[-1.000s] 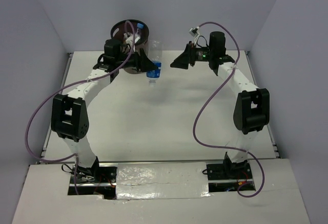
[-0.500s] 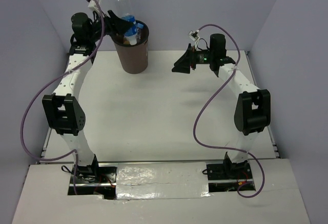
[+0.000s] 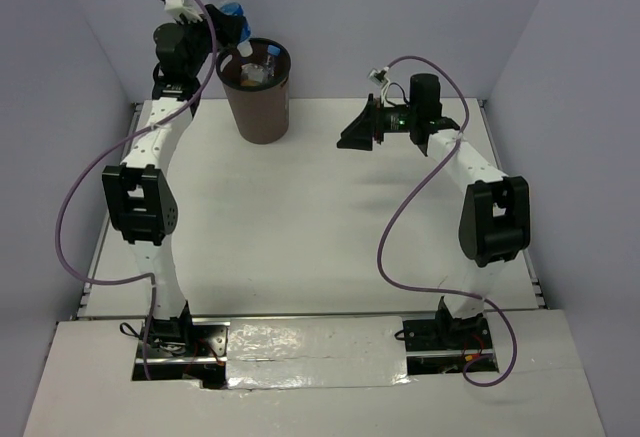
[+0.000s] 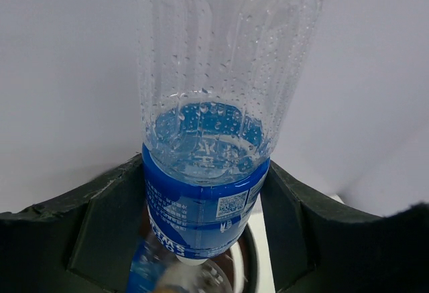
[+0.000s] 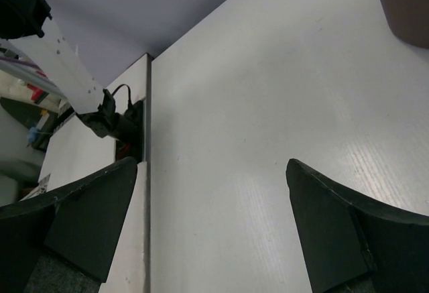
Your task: Put the plastic bottles in the bin
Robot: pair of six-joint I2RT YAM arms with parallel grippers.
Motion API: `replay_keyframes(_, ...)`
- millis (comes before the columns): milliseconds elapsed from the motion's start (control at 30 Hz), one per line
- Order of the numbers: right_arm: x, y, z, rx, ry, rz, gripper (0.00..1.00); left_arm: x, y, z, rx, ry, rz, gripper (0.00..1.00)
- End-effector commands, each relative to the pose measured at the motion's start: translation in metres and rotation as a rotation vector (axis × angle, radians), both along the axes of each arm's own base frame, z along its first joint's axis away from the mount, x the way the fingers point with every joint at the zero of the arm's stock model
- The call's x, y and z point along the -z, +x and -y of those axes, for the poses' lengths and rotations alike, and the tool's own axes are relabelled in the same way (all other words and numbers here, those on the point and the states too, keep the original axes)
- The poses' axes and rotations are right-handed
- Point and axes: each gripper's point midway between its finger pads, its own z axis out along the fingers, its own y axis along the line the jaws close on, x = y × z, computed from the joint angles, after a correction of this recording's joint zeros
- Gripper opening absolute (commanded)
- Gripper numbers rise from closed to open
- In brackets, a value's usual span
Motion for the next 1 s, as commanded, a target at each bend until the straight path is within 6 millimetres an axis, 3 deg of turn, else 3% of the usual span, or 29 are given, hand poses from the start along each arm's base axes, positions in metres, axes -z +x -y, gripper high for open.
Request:
replay_keyframes(0,-0.029,-0.018,0.003,-0.026,0.029,0.079,1.0,-0.034,0.017,-0.021,-0.144,0.022,0.15,0.1)
replay_keyframes(67,-0.025,-0.021,0.004,-0.027,0.03,0.068,1.0,-0.034,0.024,-0.017,-0.146,0.057,0.139,0.1)
replay_keyframes(333,-0.021,-0.028,0.005,-0.031,0.026,0.066,1.0,0.025,0.047,-0.019,-0.211,0.178,0.03,0.14)
replay_keyframes(433,-0.02,-0.029,0.006,-0.032,0.023,0.065,1.0,0.036,0.05,-0.018,-0.229,0.218,0.006,0.23)
replay_keyframes(533,-0.02,-0.028,0.006,-0.034,0.02,0.075,1.0,0.039,0.05,-0.017,-0.256,0.247,-0.005,0.51)
replay_keyframes(567,-0.018,-0.029,0.006,-0.034,0.015,0.063,1.0,0.038,0.049,-0.011,-0.252,0.256,-0.005,0.69)
replay_keyframes(667,-0.015,-0.029,0.007,-0.034,-0.003,0.071,1.0,0.039,0.046,-0.008,-0.296,0.299,-0.016,0.9)
replay_keyframes(733,-0.014,-0.028,0.008,-0.029,-0.021,0.084,1.0,0.038,0.043,-0.004,-0.299,0.324,-0.016,0.99)
replay_keyframes(967,-0.011,-0.03,0.012,-0.021,-0.063,0.121,1.0,0.025,0.03,0.005,-0.273,0.323,-0.004,0.99)
